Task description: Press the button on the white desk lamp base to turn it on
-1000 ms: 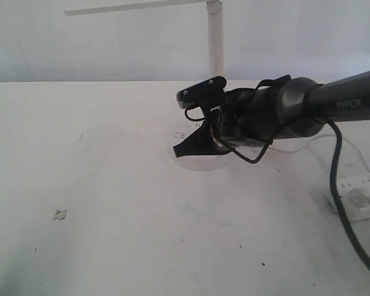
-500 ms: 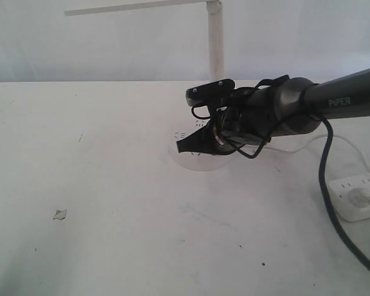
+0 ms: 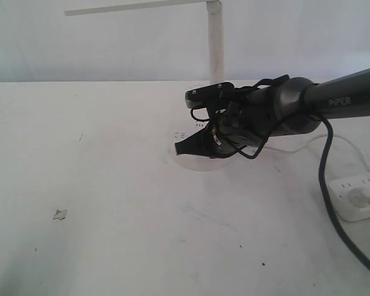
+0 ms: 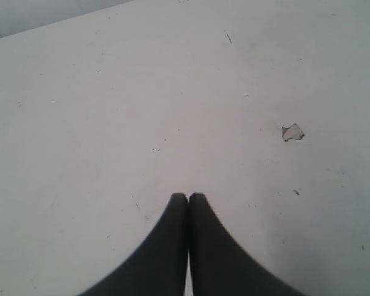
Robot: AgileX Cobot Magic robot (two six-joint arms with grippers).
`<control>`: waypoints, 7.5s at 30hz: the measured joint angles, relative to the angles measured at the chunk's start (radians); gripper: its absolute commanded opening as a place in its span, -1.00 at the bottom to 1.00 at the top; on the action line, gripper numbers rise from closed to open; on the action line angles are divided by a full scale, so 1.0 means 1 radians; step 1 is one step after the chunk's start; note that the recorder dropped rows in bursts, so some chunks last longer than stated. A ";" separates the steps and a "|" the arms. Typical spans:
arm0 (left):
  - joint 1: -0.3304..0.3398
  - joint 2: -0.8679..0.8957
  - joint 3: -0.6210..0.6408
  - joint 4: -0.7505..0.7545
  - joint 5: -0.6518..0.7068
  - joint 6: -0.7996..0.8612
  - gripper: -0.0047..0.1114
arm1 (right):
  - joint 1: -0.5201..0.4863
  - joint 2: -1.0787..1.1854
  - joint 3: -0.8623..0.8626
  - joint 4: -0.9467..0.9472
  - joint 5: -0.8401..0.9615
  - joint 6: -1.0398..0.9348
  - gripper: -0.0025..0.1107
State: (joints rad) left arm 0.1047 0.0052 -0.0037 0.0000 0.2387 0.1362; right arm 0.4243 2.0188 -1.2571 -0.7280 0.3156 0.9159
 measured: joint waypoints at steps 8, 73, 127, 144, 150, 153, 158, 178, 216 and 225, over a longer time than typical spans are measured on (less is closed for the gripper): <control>0.000 0.000 0.000 0.000 0.000 0.000 -0.92 | 0.000 0.000 0.000 0.012 0.016 -0.011 -0.96; 0.000 0.000 0.000 0.000 0.000 0.000 -0.92 | -0.016 -0.580 0.181 0.741 0.093 -0.771 -0.96; 0.000 0.000 0.000 0.000 0.000 0.000 -0.92 | -0.016 -1.649 0.967 0.280 -0.132 -0.315 -0.96; 0.000 0.000 0.000 0.000 0.000 0.000 -0.92 | -0.016 -1.647 0.967 0.320 -0.052 -0.289 -0.96; 0.000 0.000 0.000 0.000 0.000 0.000 -0.92 | -0.072 -1.647 0.967 0.322 -0.012 -0.289 -0.96; 0.000 0.000 0.000 0.000 0.000 0.000 -0.92 | -0.134 -1.647 0.967 0.322 -0.011 -0.289 -0.96; 0.000 0.000 0.000 0.000 0.000 0.000 -0.92 | -0.253 -1.671 0.967 0.322 -0.010 -0.289 -0.96; 0.000 0.000 0.000 0.000 0.000 0.000 -0.92 | -0.591 -2.001 1.251 0.319 -0.316 -0.295 -0.96; 0.000 0.000 0.000 0.000 0.000 0.000 -0.92 | -0.478 -2.013 1.251 0.822 -0.183 -1.136 -0.96; 0.000 0.000 0.000 0.000 0.000 0.000 -0.92 | -0.476 -2.013 1.253 0.874 0.008 -1.189 -0.96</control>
State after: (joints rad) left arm 0.1047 0.0052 -0.0037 0.0000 0.2387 0.1362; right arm -0.0519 0.0062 -0.0043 0.1464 0.3239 -0.2726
